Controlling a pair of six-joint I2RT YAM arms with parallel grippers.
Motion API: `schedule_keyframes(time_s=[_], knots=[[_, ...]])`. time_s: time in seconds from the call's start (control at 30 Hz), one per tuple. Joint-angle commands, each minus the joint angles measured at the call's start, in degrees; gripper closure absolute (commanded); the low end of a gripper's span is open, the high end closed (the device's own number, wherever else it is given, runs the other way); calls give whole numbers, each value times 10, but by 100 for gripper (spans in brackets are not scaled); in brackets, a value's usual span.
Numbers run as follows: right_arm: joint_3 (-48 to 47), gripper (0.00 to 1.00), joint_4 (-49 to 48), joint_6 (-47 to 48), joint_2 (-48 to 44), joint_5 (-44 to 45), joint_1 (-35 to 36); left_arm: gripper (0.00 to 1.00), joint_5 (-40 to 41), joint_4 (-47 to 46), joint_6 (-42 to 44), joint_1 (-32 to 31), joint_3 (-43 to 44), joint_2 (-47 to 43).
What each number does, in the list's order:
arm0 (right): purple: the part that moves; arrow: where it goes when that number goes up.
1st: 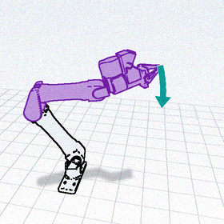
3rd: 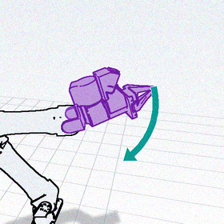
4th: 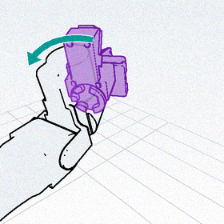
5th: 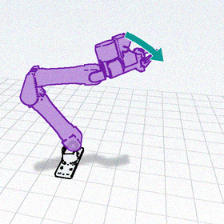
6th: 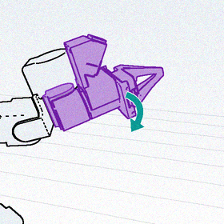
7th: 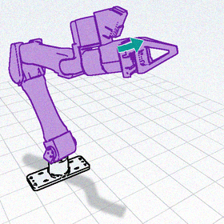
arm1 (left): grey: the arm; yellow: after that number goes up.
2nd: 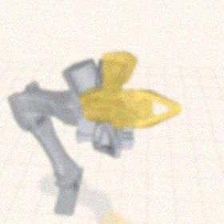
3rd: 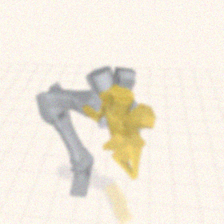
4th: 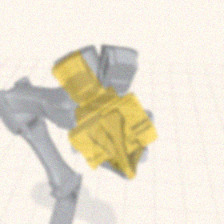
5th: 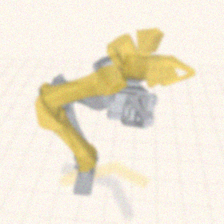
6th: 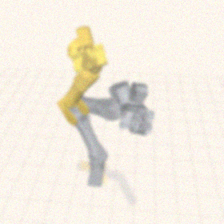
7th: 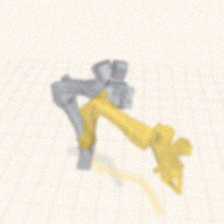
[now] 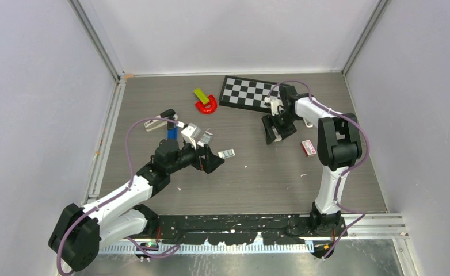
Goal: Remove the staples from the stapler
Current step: Adjust the staple box at the center of the board.
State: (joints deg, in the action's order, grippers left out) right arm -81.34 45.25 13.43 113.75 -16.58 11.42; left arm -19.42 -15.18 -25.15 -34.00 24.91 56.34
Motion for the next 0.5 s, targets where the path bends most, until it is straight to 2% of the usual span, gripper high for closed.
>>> schedule_keyframes(time_s=[0.0,0.33,0.47], knots=[[-23,22,15,-7,-4,-48,14,5,4,-5,-3,3,-2,-10],[-32,23,36,9,-8,-98,23,5,4,-6,-4,3,-1,-7],[-53,23,98,96,-22,-92,15,5,4,-3,-2,3,-1,-6]])
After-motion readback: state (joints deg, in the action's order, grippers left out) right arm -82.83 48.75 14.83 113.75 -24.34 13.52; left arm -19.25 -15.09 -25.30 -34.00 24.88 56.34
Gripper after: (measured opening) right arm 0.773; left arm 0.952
